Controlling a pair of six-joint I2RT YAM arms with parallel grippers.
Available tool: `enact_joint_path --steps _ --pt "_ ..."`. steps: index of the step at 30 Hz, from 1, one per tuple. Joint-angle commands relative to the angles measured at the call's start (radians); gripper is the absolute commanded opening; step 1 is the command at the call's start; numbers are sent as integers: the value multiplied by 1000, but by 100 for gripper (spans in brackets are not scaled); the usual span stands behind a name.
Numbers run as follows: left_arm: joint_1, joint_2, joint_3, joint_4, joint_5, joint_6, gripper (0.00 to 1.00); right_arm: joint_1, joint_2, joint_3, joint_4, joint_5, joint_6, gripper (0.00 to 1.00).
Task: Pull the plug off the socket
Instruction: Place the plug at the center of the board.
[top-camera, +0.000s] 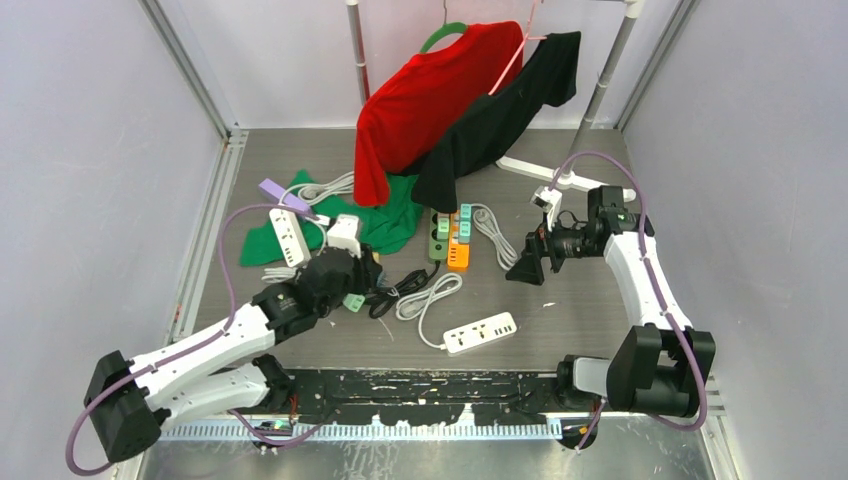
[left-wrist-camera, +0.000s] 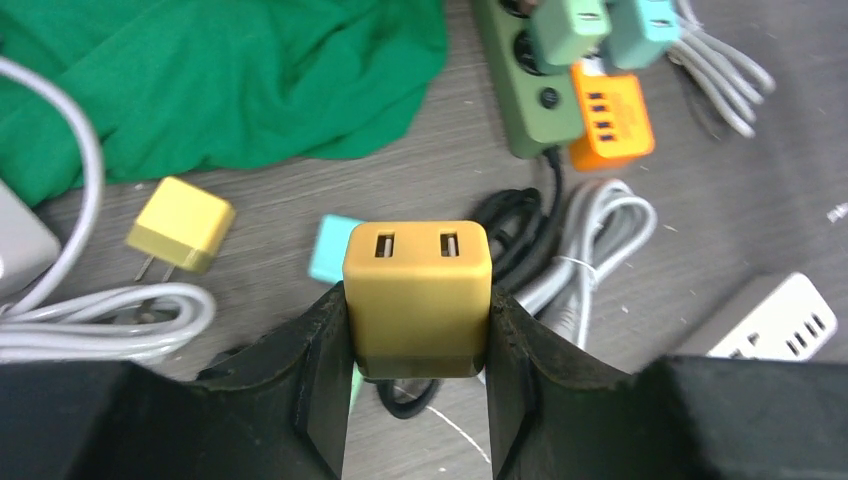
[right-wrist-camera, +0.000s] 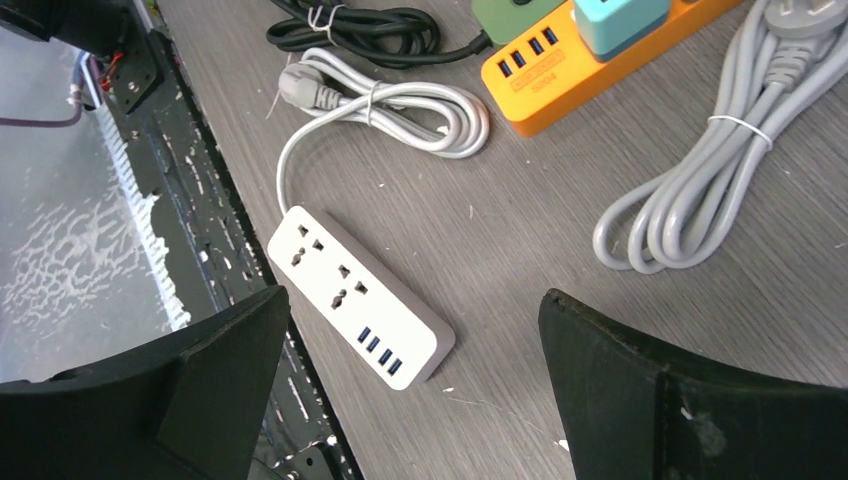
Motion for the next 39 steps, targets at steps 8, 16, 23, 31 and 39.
enact_joint_path --steps 8,16,23,31,39 --pt "285 44 -67 80 202 -73 0 -22 -32 -5 47 43 4 100" --pt "324 116 -54 57 189 -60 0 4 -22 -23 47 130 -39 100" --pt "323 165 -72 62 156 -84 4 145 21 -28 65 224 -53 100" --pt "325 273 -16 53 112 -64 12 172 39 -18 47 213 -55 100" --pt "327 304 33 15 70 -27 44 170 37 -11 35 208 -66 100"
